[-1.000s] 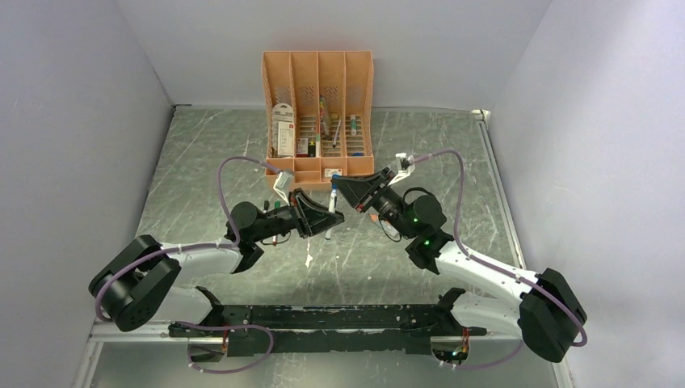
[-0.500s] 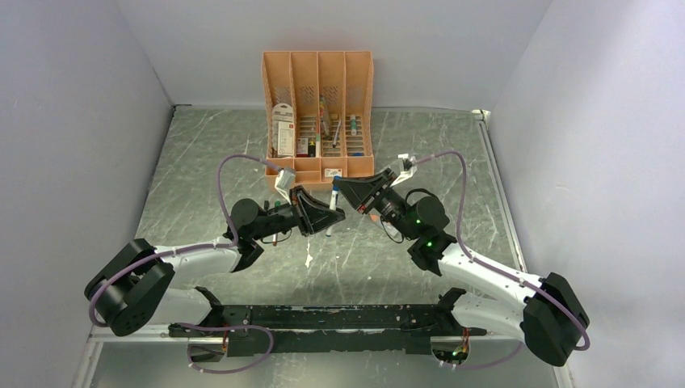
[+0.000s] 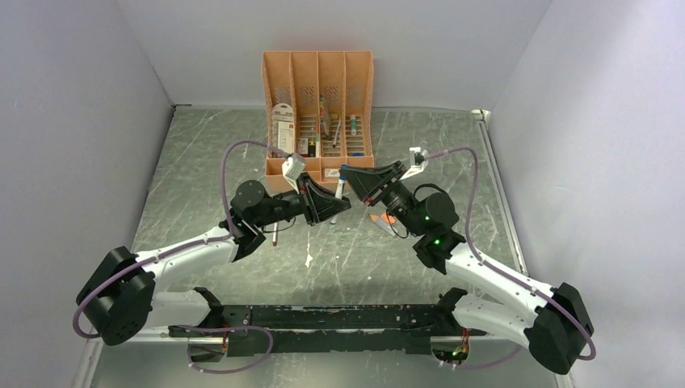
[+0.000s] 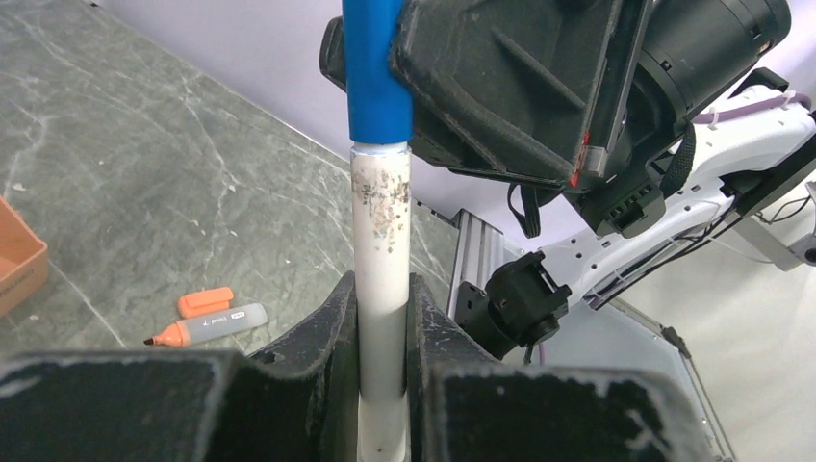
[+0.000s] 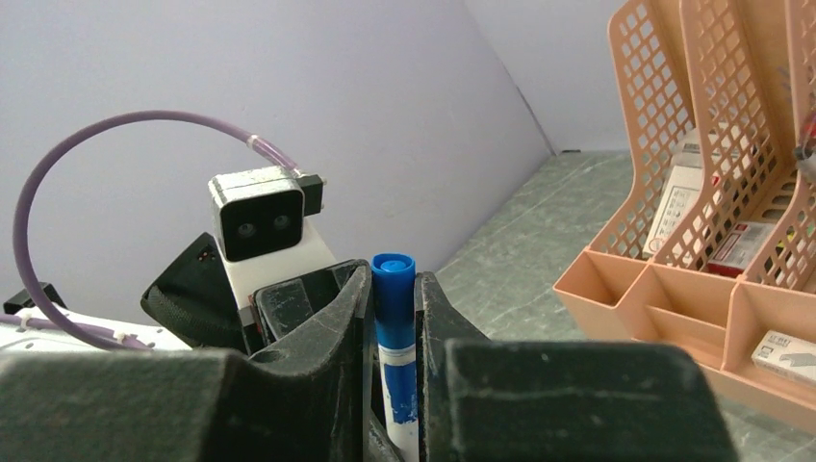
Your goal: Insert the pens into the pen caps
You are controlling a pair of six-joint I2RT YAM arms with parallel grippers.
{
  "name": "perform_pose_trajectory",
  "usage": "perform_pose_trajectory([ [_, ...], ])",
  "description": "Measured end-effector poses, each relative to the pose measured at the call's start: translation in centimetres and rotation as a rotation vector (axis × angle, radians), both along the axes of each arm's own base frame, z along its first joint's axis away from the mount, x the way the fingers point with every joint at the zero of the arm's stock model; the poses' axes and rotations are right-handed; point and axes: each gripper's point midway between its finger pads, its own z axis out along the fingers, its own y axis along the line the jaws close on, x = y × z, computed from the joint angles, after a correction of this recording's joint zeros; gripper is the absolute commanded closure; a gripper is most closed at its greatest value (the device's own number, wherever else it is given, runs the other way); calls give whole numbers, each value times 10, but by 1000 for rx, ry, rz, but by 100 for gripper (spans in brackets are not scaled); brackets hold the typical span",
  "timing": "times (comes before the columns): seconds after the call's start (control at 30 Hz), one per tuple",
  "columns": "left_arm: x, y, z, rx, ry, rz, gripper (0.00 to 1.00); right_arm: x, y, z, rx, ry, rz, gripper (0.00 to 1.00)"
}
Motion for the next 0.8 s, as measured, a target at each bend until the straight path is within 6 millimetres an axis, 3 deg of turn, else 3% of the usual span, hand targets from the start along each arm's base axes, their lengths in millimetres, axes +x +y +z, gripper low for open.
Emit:
perform_pose_trajectory([
  [0.2,0,-6,8,39,-35,-24,93,-3,-8,4,21,-20,-26,100],
  [0.8,7,-24,1,159,-10,-98,93,1,-20,-6,81,-34,-89,100],
])
